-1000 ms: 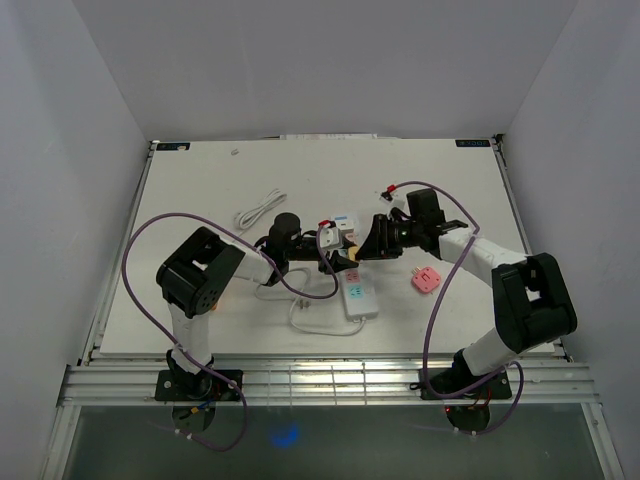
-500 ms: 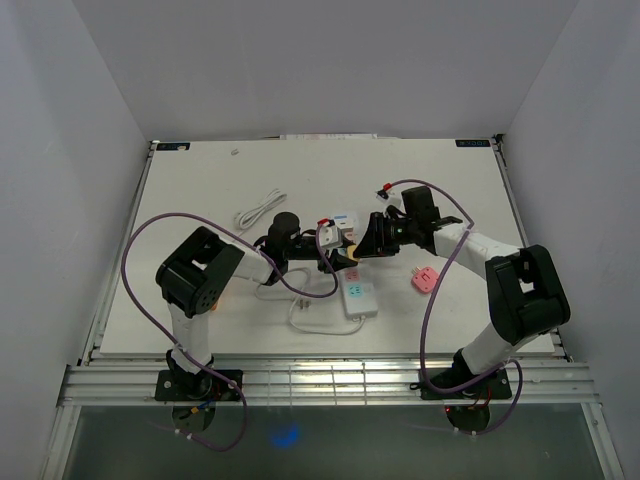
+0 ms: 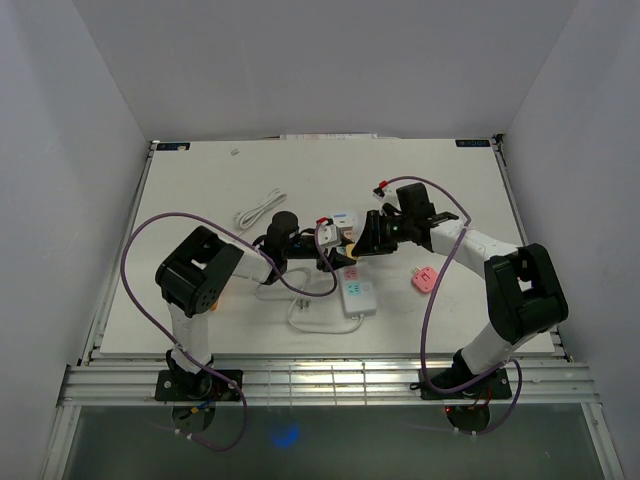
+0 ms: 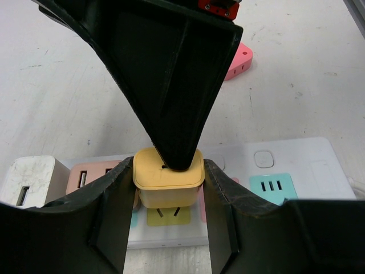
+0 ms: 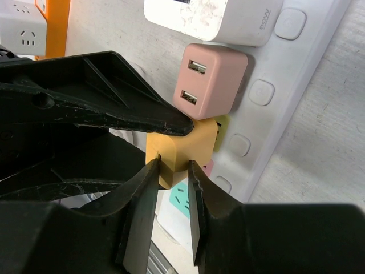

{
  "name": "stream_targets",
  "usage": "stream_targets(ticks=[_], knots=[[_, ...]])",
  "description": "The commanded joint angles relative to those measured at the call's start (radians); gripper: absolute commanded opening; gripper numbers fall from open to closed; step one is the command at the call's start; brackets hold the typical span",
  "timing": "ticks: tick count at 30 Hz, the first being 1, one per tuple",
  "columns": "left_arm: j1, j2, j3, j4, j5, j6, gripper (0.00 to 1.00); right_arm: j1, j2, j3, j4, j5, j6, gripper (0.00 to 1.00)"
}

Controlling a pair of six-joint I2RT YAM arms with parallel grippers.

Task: Insert the plug
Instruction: Insert the plug into the socket.

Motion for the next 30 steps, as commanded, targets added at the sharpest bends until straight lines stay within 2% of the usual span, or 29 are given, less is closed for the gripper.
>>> stream_targets(ticks=[1,9,13,20,25,30], knots=[[0.003,-0.016,0.008,-0.014,0.009,-0.009,0.38,0.010,0.011,0.040,-0.026,0.052,-0.032,0.32],[0.002,0.007,0.008,0.041,0.027,-0.039,0.37,0.022,-0.003,0.075,-0.058,0.080,-0.041,0.32],[0.002,0.007,0.004,0.046,0.024,-0.039,0.36,0.037,-0.008,0.096,-0.092,0.111,-0.051,0.48],[0.000,0.006,-0.001,0.047,0.020,-0.037,0.36,0.074,-0.026,0.127,-0.124,0.176,-0.047,0.57],[0.002,0.006,-0.001,0.047,0.020,-0.037,0.36,0.117,-0.029,0.152,-0.146,0.239,-0.048,0.57],[0.002,0.004,-0.002,0.047,0.018,-0.037,0.36,0.140,-0.017,0.164,-0.161,0.290,-0.053,0.50]])
